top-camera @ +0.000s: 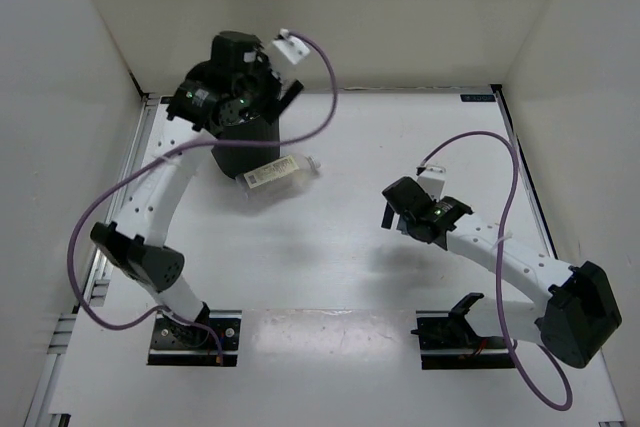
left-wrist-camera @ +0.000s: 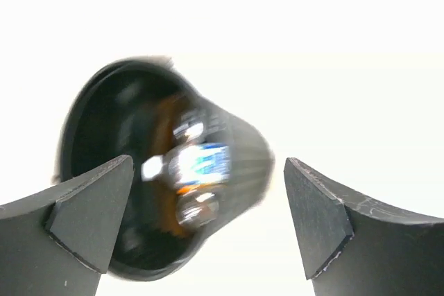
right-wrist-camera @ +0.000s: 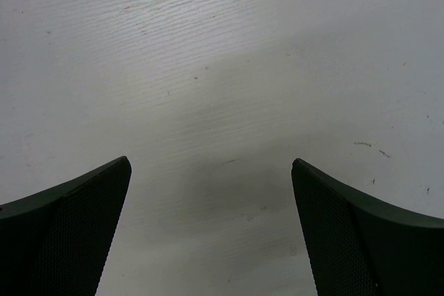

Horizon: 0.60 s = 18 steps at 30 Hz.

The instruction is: Put the plastic bottles in the bin

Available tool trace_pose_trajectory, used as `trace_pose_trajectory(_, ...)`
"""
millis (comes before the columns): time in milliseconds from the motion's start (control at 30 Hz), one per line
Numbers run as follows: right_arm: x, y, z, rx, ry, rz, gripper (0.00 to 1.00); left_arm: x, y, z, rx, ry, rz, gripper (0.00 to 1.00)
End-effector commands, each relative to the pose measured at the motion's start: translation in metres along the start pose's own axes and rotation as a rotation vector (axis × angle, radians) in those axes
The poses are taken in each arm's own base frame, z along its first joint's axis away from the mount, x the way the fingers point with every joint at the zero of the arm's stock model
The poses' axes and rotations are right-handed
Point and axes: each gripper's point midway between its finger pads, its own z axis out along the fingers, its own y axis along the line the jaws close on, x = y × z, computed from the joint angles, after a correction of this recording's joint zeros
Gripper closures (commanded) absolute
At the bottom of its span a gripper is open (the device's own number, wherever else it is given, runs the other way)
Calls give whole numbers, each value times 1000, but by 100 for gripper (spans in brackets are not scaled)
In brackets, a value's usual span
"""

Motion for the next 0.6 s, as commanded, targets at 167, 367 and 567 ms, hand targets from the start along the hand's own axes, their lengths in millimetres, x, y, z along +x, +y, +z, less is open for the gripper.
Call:
trace_pose_trajectory(167,0,-14,-4,-7,-52,51,0,62,-138,45,431,256,144,0)
trace_pose_trajectory(367,-1,-30,-7,-41,-112,95,0,97,-155,96,451,378,182,0)
trace_pose_trajectory(567,8,-32,-7,-64,-96,73,0,126,-154,132,441,467,219,0)
